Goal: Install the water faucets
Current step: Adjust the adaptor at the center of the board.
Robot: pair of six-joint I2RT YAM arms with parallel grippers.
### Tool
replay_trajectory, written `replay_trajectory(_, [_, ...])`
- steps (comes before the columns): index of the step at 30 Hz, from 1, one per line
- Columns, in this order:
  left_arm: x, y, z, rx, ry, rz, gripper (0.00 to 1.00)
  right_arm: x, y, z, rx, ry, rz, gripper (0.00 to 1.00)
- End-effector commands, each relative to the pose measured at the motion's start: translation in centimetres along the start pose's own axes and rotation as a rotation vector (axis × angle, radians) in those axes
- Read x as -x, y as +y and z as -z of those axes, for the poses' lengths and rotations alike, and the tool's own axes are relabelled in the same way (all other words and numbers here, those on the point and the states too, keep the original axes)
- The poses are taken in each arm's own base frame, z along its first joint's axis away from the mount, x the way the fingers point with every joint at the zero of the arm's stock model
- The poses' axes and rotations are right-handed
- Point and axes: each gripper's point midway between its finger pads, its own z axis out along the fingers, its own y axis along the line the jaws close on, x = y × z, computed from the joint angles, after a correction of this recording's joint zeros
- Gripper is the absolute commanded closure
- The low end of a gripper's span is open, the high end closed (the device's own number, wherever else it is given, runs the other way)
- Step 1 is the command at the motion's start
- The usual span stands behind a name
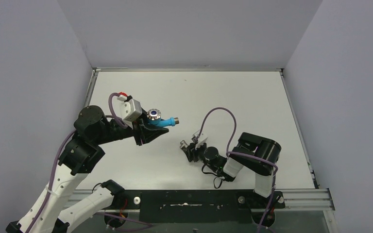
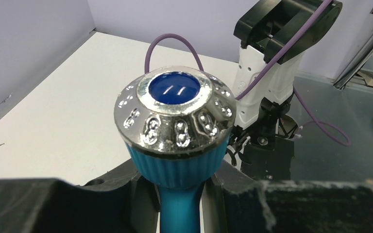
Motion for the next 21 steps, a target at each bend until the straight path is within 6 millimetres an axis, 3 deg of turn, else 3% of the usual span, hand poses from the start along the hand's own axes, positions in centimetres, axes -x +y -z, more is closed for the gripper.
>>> replay_trajectory(1, [1.5, -0.1, 0.3, 0.006, -0.049, -0.053, 1.00, -2.6, -0.5, 0.5, -0.027, 0.081, 0.009, 0.59])
replay_trajectory(11, [1.2, -0.1, 0.2, 0.006, -0.048, -0.049, 1.00, -1.4, -0.6, 1.1, -0.032, 0.066, 0.013, 0.82])
replay_trajectory(16, [1.1, 0.5, 0.3, 0.040, -0.046, -0.046, 1.00, 1.4, -0.4, 1.8, -0.038, 0.124, 0.006, 0.92])
replay_trajectory(21, [1.0, 1.5, 0.5, 0.102, -0.047, -0.038, 1.00, 6.3, -0.7, 4.0, -0.060, 0.221, -0.015, 1.00])
